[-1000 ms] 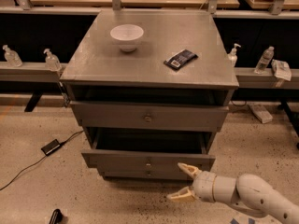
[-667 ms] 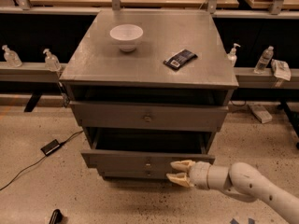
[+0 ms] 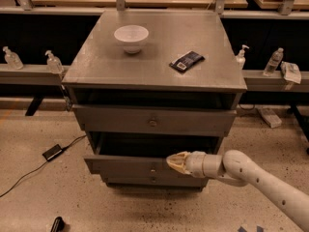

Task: Open middle drawer

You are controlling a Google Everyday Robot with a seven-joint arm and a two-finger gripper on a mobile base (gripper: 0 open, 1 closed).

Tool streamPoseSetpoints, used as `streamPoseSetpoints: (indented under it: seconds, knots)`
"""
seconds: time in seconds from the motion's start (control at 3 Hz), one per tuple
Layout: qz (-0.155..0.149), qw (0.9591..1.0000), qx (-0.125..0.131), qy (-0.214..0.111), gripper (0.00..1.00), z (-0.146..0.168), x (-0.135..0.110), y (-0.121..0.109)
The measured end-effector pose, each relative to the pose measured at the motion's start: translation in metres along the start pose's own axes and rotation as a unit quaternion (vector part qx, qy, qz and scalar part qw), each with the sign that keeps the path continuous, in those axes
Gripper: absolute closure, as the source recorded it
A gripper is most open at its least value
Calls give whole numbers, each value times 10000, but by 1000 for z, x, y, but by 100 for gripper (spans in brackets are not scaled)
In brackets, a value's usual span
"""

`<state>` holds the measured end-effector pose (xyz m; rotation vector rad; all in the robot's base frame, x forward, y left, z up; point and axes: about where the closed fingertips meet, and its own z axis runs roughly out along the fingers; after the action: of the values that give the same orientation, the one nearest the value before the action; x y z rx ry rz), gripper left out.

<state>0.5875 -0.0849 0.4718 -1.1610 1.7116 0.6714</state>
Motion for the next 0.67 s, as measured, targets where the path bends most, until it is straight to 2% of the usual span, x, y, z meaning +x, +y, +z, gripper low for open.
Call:
streamPoseSetpoints:
  seconds: [0.33, 0.67]
  knots:
    - [-29, 10000, 13, -41, 100, 15, -1, -21]
    - [-94, 9999, 61, 57, 100, 34, 4, -41]
